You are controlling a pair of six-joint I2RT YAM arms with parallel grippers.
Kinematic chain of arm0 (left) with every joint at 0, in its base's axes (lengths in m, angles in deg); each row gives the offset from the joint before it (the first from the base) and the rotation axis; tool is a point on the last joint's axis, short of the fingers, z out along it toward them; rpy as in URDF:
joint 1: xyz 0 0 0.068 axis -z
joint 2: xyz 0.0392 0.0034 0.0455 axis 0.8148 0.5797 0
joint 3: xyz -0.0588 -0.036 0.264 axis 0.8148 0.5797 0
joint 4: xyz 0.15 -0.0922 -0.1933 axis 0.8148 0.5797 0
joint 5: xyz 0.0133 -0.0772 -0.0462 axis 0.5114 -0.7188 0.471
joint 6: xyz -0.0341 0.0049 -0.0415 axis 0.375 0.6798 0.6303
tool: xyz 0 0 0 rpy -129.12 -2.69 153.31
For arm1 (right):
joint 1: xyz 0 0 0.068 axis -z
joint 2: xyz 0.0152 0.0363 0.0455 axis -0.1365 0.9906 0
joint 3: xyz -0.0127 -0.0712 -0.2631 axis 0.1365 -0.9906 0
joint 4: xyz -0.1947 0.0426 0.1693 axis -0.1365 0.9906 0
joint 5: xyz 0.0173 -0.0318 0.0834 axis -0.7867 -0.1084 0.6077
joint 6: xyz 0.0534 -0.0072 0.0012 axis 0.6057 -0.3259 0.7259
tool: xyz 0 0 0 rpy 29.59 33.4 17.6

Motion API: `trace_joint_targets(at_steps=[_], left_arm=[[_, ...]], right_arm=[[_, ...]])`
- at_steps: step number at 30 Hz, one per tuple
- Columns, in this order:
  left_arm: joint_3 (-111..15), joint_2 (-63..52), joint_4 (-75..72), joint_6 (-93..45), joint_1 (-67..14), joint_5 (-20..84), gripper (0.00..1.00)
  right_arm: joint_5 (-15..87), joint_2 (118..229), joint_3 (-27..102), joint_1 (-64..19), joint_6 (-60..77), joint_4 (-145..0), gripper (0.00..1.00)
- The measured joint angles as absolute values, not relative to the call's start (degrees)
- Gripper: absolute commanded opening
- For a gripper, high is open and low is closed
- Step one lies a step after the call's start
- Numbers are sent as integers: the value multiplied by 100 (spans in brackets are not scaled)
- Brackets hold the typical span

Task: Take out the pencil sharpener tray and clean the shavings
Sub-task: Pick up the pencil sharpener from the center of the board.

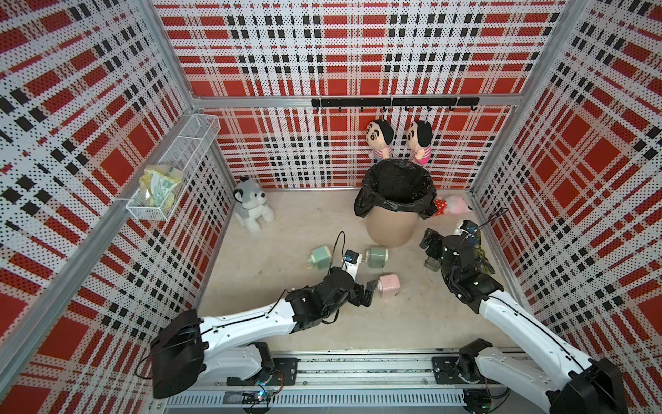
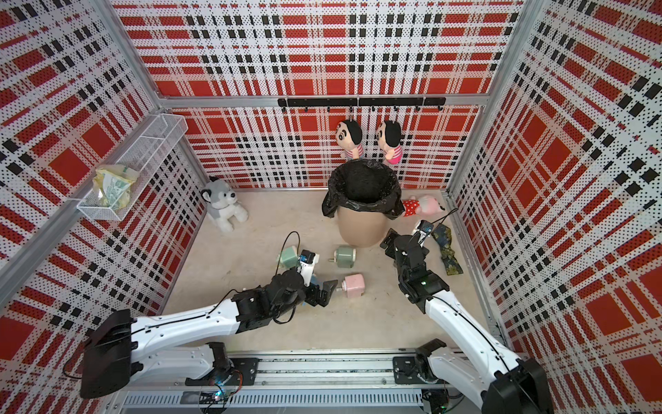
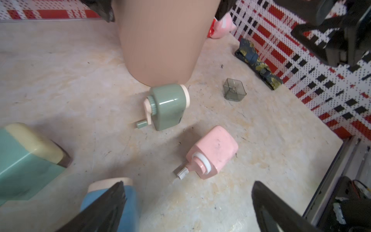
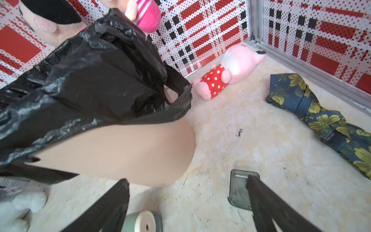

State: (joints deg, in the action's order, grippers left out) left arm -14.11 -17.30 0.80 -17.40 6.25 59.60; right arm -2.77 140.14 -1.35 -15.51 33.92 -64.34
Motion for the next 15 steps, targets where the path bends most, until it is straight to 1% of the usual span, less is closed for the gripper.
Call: trace_joint_targets(at_steps=[7,15], left_arm=[[-1760,-609,-167,-2155,537,4974,100],[-1999,86,-672,-2393,41,4085,99]], right_arm=[[348,13513,-273,-1525,3329,-5844,95],[601,13227,50,-1525,3171,-5457,95]])
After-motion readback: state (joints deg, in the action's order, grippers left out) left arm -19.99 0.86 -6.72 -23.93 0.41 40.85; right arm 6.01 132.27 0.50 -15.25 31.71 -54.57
